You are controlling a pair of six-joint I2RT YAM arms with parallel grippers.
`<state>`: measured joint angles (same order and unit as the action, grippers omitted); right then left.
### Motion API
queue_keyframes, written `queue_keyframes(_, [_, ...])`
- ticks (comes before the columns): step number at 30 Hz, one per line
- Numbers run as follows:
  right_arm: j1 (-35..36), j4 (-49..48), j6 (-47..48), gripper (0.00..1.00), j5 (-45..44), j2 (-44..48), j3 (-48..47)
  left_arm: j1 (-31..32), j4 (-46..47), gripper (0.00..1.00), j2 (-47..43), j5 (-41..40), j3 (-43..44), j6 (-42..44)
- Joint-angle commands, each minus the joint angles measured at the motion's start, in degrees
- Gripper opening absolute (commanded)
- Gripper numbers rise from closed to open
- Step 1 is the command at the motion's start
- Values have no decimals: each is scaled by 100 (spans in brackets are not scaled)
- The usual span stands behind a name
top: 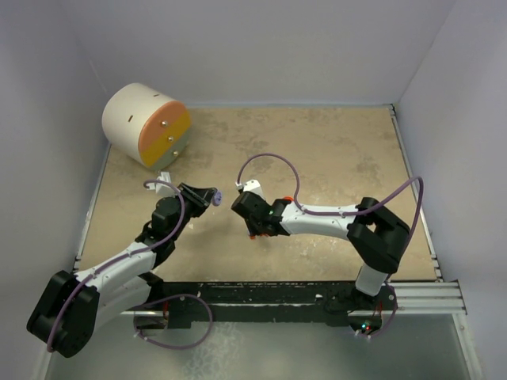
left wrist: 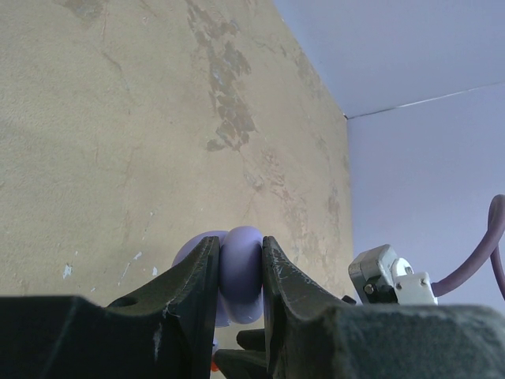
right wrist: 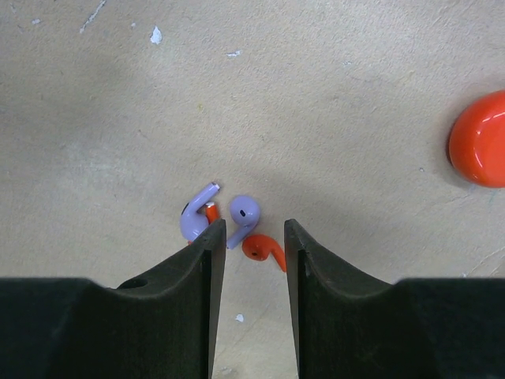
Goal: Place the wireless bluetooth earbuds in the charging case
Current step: Pick up the earbud from the center of the board.
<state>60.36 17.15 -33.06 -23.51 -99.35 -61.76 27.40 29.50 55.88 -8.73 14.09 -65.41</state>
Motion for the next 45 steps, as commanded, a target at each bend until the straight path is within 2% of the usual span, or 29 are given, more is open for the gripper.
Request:
queue_keyframes(1, [-17, 7, -92, 39, -132, 92, 12, -33, 325, 0, -29, 47, -49, -60])
queue_keyframes(45, [-147, -469, 124, 36, 191, -233, 309, -40, 253, 0, 2, 38, 13, -24])
